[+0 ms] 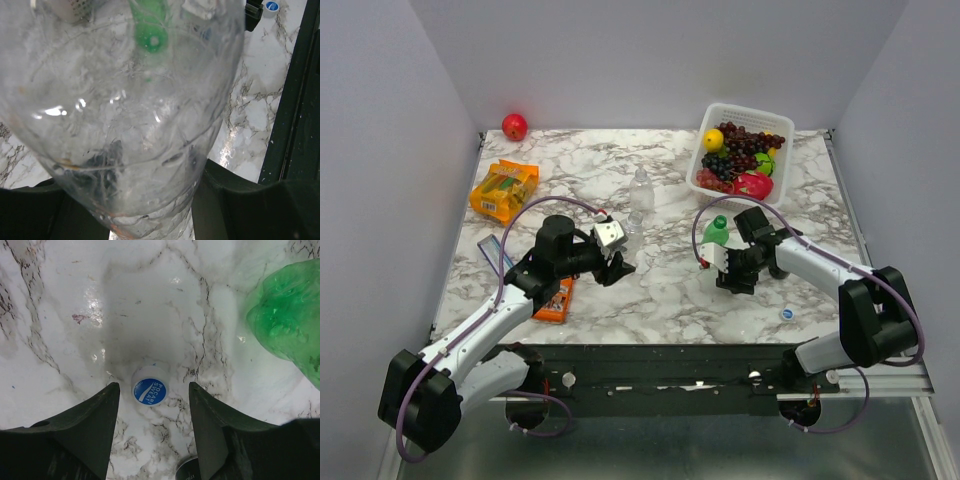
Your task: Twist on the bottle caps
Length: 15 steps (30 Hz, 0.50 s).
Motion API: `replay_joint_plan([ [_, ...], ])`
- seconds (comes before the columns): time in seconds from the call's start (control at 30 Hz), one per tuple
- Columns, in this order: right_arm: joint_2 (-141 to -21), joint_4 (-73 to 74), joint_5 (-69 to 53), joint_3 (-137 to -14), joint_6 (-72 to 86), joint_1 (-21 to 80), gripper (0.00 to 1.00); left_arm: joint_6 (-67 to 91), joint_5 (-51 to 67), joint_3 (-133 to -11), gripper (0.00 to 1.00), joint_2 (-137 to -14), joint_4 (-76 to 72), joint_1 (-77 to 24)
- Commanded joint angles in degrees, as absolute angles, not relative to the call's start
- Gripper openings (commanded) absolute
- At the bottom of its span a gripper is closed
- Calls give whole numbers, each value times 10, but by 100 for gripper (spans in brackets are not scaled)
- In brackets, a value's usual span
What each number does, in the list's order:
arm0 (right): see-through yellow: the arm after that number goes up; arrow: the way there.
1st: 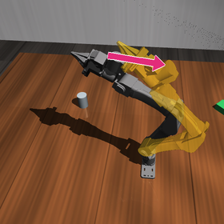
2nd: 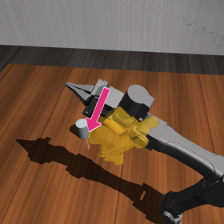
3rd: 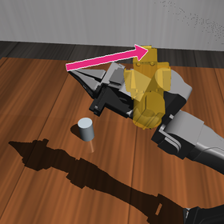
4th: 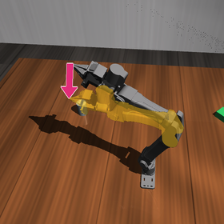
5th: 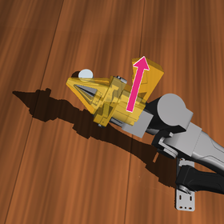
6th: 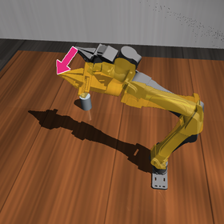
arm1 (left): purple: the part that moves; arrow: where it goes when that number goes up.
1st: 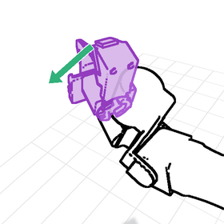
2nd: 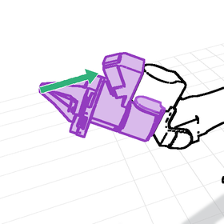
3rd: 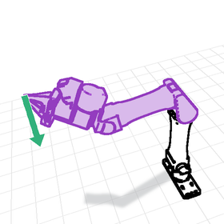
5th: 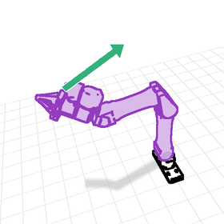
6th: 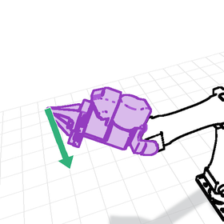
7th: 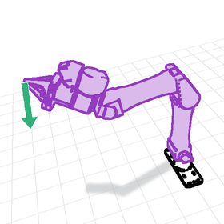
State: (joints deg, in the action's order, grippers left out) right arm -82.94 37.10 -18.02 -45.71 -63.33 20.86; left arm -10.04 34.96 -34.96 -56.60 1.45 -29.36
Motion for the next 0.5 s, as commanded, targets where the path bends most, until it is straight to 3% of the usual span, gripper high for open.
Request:
replay_joint_plan([
  [0.0,-843,355,-169,-460,-650,203,63,-99,339,-353,0,-569,3,-291],
  [0.47,-859,336,-170,-458,-647,202,55,-95,338,-349,0,-574,-15,-289],
])
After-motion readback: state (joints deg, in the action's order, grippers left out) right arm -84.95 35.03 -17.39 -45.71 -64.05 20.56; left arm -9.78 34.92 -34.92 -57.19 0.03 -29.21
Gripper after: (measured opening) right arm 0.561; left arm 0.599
